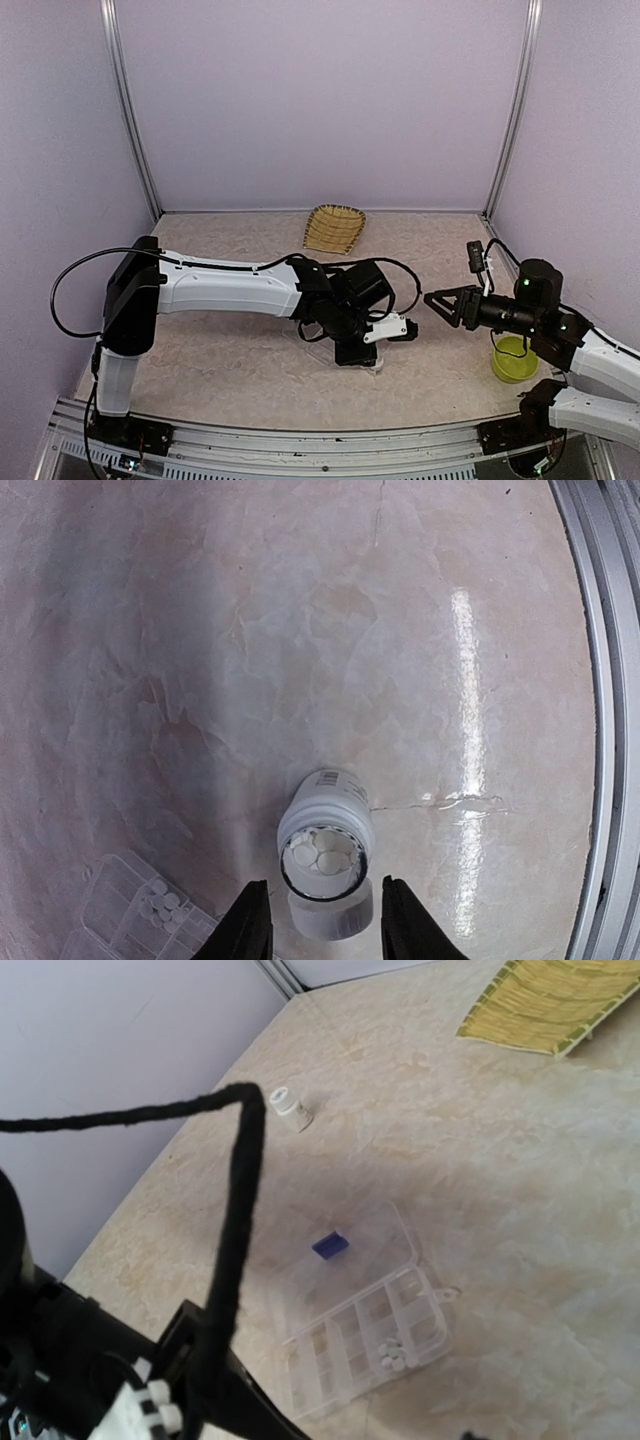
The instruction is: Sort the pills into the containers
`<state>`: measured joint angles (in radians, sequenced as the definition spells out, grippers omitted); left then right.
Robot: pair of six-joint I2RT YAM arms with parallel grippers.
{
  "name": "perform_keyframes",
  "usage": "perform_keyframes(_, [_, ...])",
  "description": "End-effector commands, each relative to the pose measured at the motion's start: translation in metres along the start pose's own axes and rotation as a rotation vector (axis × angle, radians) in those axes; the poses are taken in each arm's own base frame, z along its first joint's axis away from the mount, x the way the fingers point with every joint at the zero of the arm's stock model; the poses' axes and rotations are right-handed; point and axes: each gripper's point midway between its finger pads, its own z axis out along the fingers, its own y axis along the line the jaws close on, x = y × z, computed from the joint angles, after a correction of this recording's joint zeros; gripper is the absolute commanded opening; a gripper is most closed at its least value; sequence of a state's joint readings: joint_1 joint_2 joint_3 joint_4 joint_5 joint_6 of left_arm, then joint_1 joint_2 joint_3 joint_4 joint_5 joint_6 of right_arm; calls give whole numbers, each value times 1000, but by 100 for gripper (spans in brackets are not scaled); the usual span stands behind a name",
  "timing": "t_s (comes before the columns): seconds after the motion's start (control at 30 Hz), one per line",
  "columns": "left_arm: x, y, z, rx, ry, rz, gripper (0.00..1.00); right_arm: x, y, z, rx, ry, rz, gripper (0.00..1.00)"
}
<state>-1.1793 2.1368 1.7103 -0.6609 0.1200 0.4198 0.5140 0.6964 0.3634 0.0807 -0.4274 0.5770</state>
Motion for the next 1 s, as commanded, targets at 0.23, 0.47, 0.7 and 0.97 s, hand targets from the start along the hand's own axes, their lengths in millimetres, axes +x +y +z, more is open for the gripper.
perform_keyframes(0.23, [-9, 5, -2, -12, -15, 1, 39, -3, 0, -1, -10, -16, -3, 59])
perform_keyframes(0.47, [9, 31, -26, -111, -72, -131, 59, -5, 1, -3, -8, -11, -22, 59])
perform_keyframes(0.7, [40, 36, -52, -198, -125, -267, 84, 0, 1, 1, -11, 25, -54, 68])
perform_keyframes(0.97, [60, 27, -49, -208, -137, -350, 99, 8, -2, 10, -30, 67, -81, 78])
